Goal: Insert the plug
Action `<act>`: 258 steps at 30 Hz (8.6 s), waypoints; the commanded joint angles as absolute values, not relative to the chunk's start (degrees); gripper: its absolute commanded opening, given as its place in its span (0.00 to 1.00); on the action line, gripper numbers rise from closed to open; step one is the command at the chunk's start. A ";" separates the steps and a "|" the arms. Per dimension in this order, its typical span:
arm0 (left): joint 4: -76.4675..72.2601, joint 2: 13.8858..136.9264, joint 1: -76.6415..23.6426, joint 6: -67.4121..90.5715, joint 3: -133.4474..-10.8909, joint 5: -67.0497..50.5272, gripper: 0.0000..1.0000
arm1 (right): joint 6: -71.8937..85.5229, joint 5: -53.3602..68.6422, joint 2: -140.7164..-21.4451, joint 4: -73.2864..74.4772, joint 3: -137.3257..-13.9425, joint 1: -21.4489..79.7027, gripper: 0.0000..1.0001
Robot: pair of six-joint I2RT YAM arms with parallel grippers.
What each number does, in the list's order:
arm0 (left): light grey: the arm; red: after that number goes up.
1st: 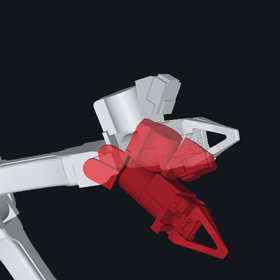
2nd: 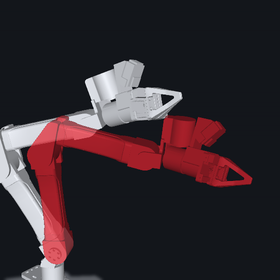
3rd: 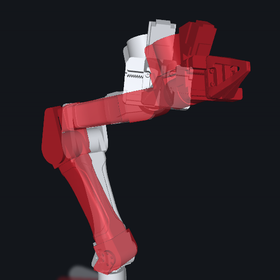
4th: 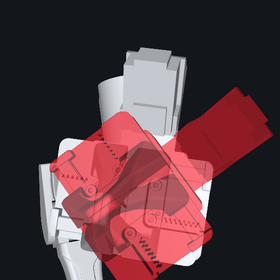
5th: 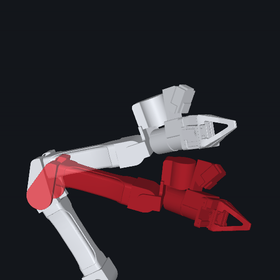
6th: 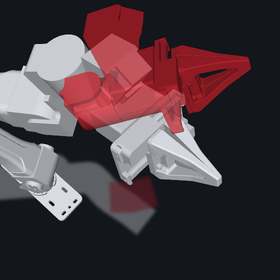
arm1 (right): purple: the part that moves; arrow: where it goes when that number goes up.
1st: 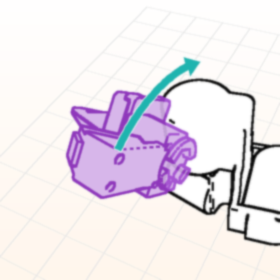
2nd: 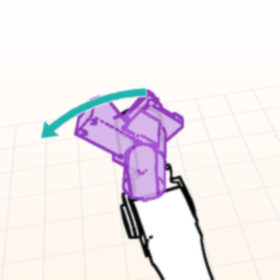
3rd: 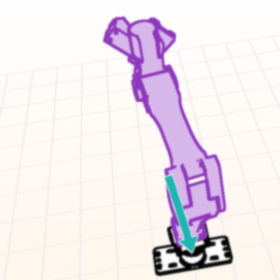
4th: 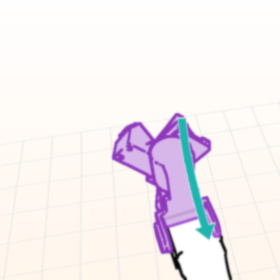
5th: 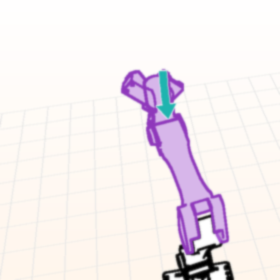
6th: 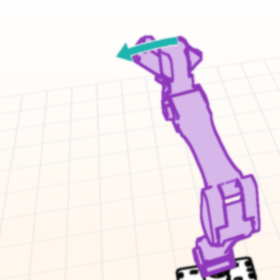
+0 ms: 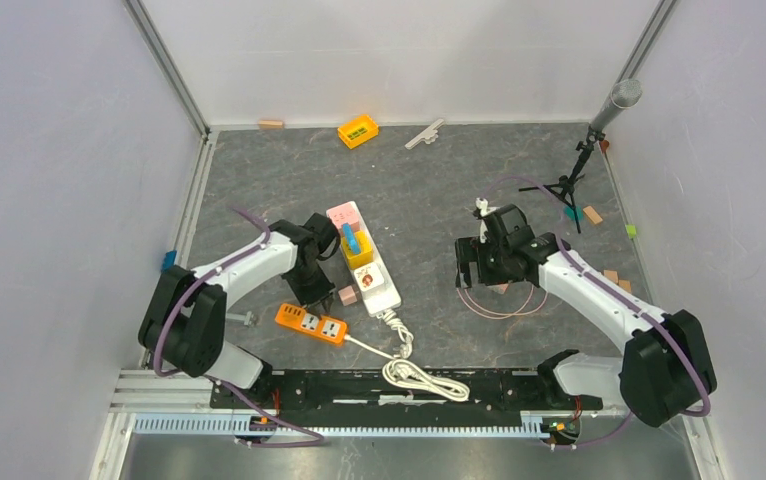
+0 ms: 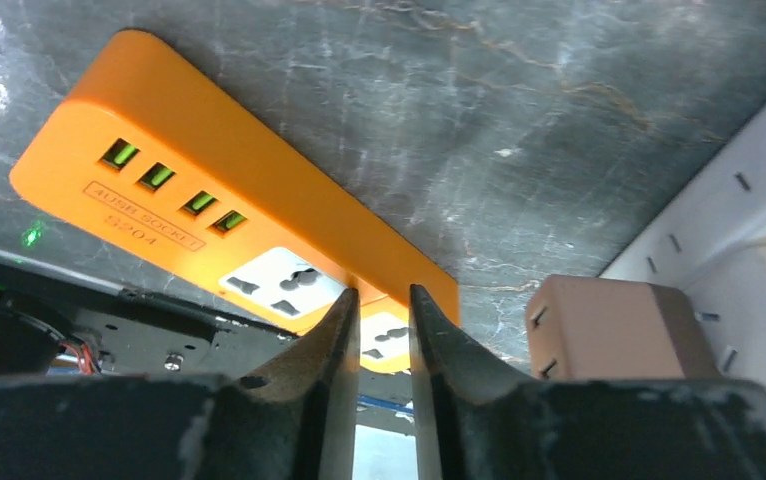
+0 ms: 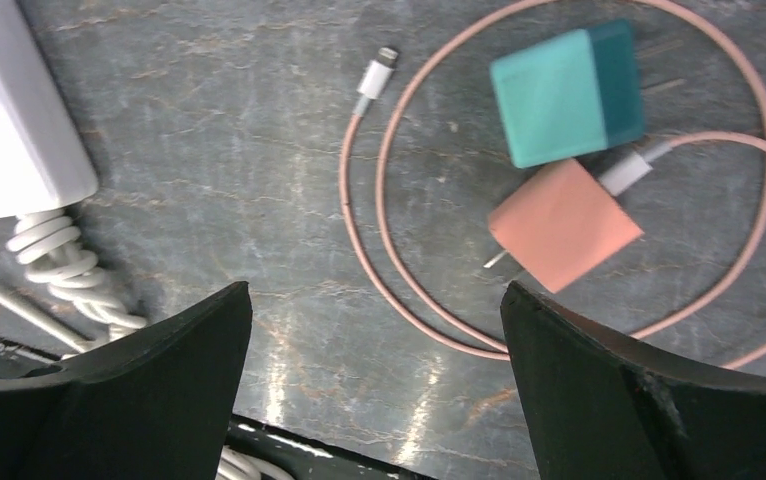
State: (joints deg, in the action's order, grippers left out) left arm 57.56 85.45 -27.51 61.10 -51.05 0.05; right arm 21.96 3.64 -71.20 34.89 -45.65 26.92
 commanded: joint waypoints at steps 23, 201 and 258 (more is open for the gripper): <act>49.99 54.16 -28.22 48.70 -56.25 24.32 0.96 | 24.16 -2.24 -83.59 26.15 -42.45 15.23 0.76; 64.28 66.13 -42.28 102.12 -42.70 32.46 0.02 | 17.27 1.14 -75.52 26.70 -60.53 56.09 0.98; 66.22 73.07 -45.26 99.63 -46.14 38.08 0.02 | 15.62 1.42 -75.55 27.60 -60.73 56.09 0.98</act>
